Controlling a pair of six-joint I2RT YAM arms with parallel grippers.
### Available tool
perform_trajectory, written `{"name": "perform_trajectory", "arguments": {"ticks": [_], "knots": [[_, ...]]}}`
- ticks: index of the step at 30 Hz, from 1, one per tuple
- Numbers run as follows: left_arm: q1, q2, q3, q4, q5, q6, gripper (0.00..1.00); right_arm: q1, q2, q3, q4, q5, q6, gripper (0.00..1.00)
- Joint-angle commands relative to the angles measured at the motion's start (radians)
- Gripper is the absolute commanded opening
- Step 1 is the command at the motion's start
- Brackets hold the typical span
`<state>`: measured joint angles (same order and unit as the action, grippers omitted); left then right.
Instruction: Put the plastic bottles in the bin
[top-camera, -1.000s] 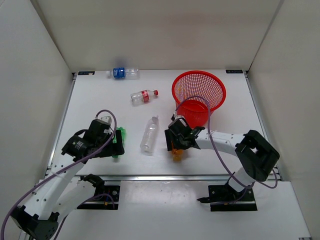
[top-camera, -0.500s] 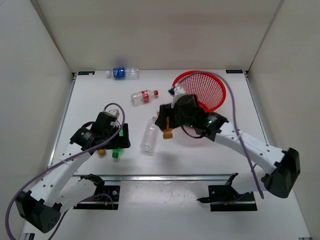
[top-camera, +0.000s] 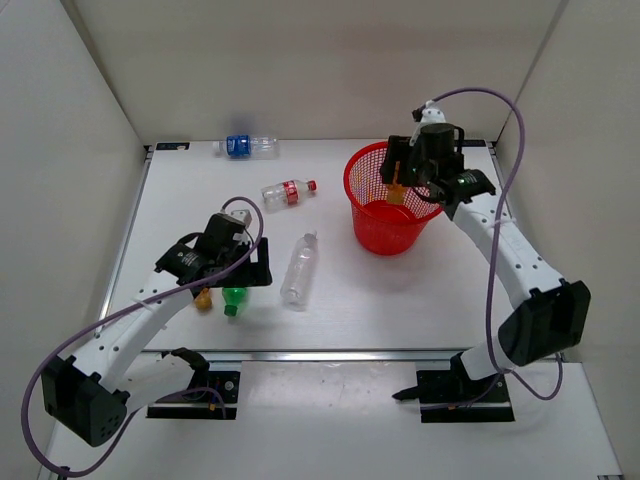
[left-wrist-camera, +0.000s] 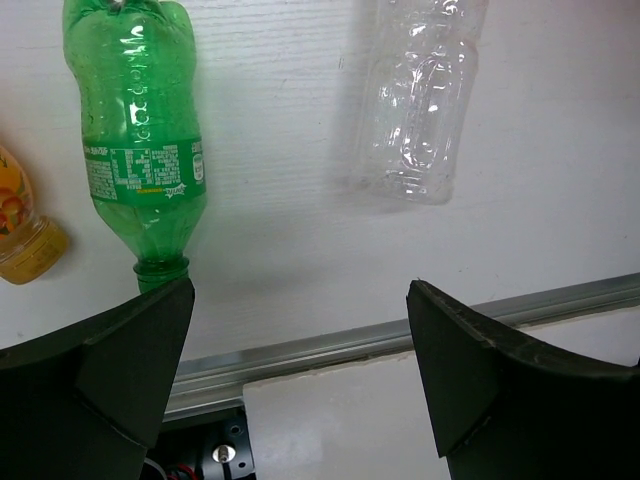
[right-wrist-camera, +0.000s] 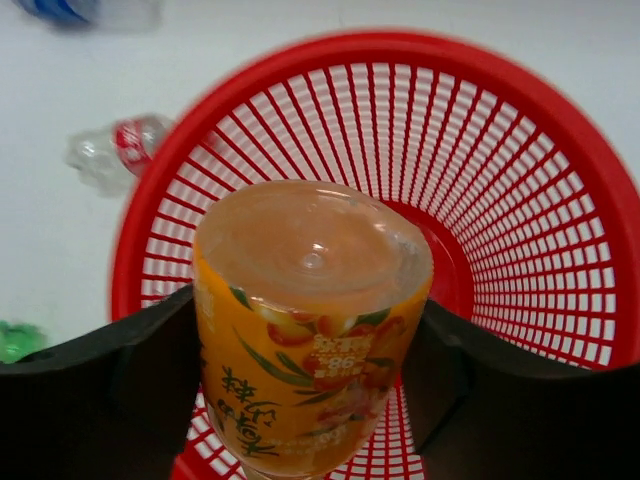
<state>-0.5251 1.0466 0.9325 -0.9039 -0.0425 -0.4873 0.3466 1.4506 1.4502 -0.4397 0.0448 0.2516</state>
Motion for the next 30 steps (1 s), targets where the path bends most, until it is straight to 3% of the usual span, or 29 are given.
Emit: {"name": "perform_trajectory", "arguments": {"ticks": [1,3,5,7,14,17,19,22,24,30], "knots": [[0.011,-0.022,0.034,0.011,-0.017,0.006,0.98,-0.011,0.007,0.029,-0.004,-0.008,-0.040,0.71],[0.008,-0.020,0.043,0.002,-0.017,0.004,0.99,0.000,-0.004,0.053,0.006,0.000,-0.046,0.74],[0.002,-0.017,0.036,-0.004,-0.020,0.006,0.99,0.002,-0.015,0.076,-0.013,0.038,-0.052,0.90],[-0.001,-0.013,0.046,-0.001,-0.017,0.021,0.98,0.002,-0.039,0.078,-0.034,0.064,-0.061,0.99],[-0.042,0.140,0.121,0.080,0.009,0.058,0.99,-0.086,-0.264,-0.028,-0.252,0.226,0.030,0.99],[-0.081,0.252,0.172,0.160,0.039,0.084,0.99,-0.250,-0.382,-0.170,-0.367,0.179,0.054,0.99],[-0.098,0.329,0.203,0.201,0.049,0.087,0.99,-0.428,-0.484,-0.255,-0.422,0.142,0.054,0.99],[-0.110,0.455,0.232,0.264,0.116,0.110,0.99,-0.617,-0.585,-0.373,-0.429,0.040,0.005,0.99],[-0.118,0.526,0.271,0.274,0.061,0.127,0.99,-0.690,-0.608,-0.415,-0.451,0.013,-0.023,0.99],[-0.161,0.748,0.344,0.240,-0.069,0.155,0.98,-0.712,-0.674,-0.540,-0.470,0.007,0.004,0.99]]}}
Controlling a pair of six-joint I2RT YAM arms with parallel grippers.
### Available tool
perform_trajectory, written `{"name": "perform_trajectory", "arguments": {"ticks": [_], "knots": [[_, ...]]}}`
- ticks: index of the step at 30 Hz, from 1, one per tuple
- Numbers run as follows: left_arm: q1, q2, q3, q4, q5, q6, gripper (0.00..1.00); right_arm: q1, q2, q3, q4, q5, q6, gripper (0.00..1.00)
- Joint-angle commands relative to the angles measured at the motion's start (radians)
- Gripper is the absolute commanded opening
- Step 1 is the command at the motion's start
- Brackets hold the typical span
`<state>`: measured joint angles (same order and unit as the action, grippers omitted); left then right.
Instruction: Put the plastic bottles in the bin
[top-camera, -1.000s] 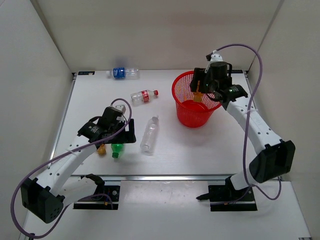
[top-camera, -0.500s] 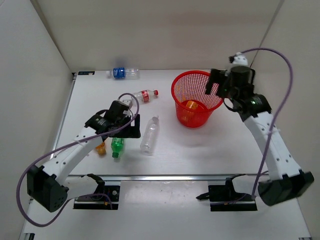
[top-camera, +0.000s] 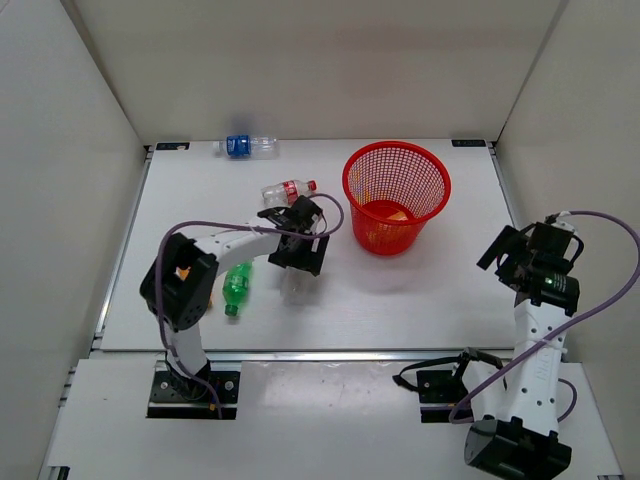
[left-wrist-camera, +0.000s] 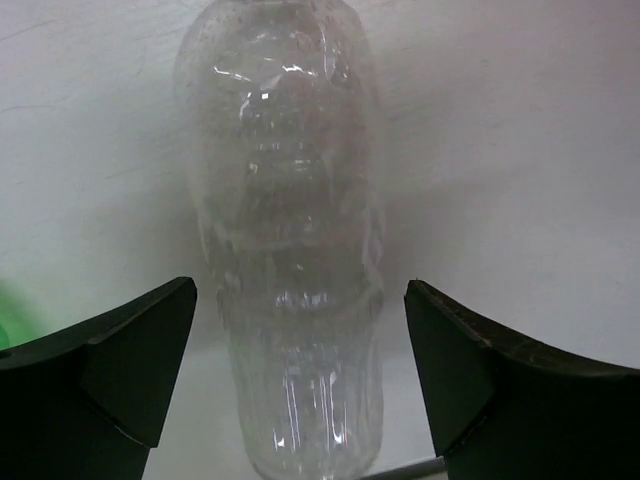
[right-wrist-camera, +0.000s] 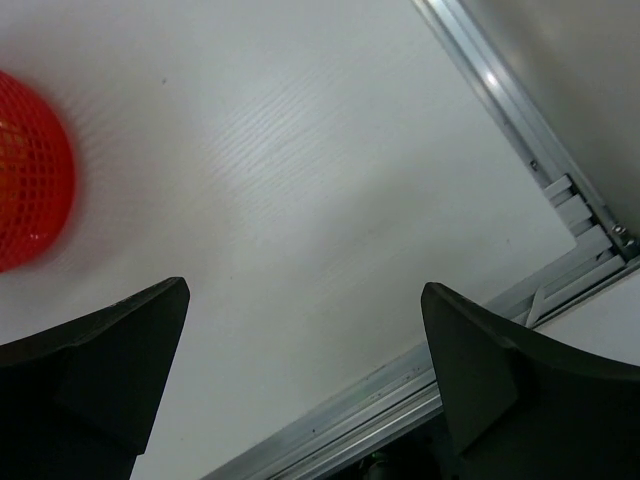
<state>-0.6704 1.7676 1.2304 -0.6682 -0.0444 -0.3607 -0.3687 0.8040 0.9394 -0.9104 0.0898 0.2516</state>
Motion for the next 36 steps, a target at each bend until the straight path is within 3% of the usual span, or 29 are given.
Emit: {"name": "perform_trajectory", "arguments": {"ticks": [1,4,6,10,14,16,19,23,27,32,33,35,36], "knots": [[-0.018,0.035,0.038,0.008,-0.081,0.028,0.94,0.014,-0.028,-0.028,0.002,-0.047,0.018,0.99],[-0.015,0.050,0.037,-0.001,-0.013,0.003,0.58,0.040,-0.054,-0.044,0.011,-0.068,0.038,0.99],[-0.011,0.026,0.037,0.001,0.006,-0.023,0.44,0.045,-0.058,-0.050,0.018,-0.056,0.047,0.99],[0.009,-0.147,0.032,0.047,-0.025,-0.053,0.40,0.042,-0.091,-0.088,0.033,-0.061,0.051,0.97],[0.037,-0.261,0.189,0.085,-0.127,-0.078,0.38,0.034,-0.129,-0.136,0.047,-0.079,0.049,0.97],[0.025,-0.279,0.263,0.157,-0.143,-0.067,0.38,0.042,-0.141,-0.155,0.056,-0.082,0.058,0.97],[-0.011,-0.290,0.308,0.428,-0.123,-0.063,0.39,0.077,-0.176,-0.169,0.080,-0.122,0.077,0.97],[-0.023,-0.197,0.400,0.603,-0.098,-0.130,0.42,0.126,-0.189,-0.169,0.073,-0.108,0.090,0.97],[-0.056,0.013,0.631,0.611,-0.072,-0.168,0.48,0.148,-0.187,-0.171,0.074,-0.102,0.095,0.97],[-0.126,0.212,0.898,0.501,-0.124,-0.117,0.55,0.136,-0.193,-0.171,0.079,-0.110,0.092,0.98],[-0.132,0.242,0.911,0.474,-0.143,-0.107,0.58,0.134,-0.196,-0.166,0.076,-0.108,0.095,0.98],[-0.144,0.244,0.870,0.456,-0.126,-0.089,0.77,0.128,-0.200,-0.163,0.074,-0.105,0.087,0.98],[-0.147,0.222,0.841,0.467,-0.103,-0.087,0.91,0.126,-0.198,-0.159,0.077,-0.099,0.075,0.98]]}}
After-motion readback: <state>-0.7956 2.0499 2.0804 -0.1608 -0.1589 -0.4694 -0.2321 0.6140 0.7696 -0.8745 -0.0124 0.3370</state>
